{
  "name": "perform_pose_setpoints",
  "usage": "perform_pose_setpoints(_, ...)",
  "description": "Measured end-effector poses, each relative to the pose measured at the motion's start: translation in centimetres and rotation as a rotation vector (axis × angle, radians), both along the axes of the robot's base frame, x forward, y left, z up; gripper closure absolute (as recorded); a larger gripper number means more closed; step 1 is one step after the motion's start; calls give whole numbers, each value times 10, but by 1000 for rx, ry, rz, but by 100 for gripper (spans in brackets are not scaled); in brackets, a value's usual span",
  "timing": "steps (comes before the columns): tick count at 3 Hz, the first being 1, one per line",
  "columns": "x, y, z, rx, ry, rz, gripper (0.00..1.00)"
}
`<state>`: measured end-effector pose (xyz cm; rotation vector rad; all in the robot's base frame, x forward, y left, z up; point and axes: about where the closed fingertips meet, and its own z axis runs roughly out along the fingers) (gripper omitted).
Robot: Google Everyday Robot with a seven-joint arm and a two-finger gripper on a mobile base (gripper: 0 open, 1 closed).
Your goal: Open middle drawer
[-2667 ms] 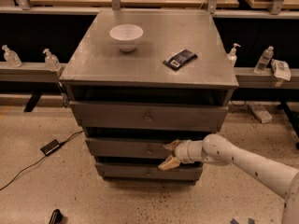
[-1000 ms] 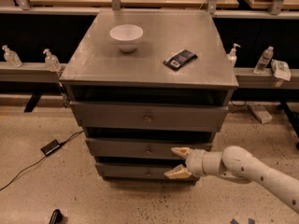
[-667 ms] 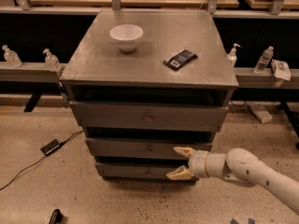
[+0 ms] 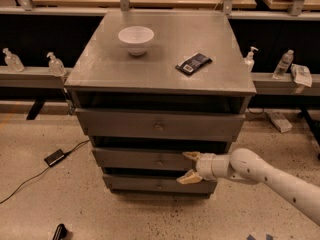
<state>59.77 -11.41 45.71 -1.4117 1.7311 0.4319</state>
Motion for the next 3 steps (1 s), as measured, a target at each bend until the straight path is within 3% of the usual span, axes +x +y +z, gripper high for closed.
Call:
perform_pose_setpoints(1,32,11,-20,-62,-16,38,35)
perform_pose_setpoints(3,40,13,-19,-73,-22,44,35)
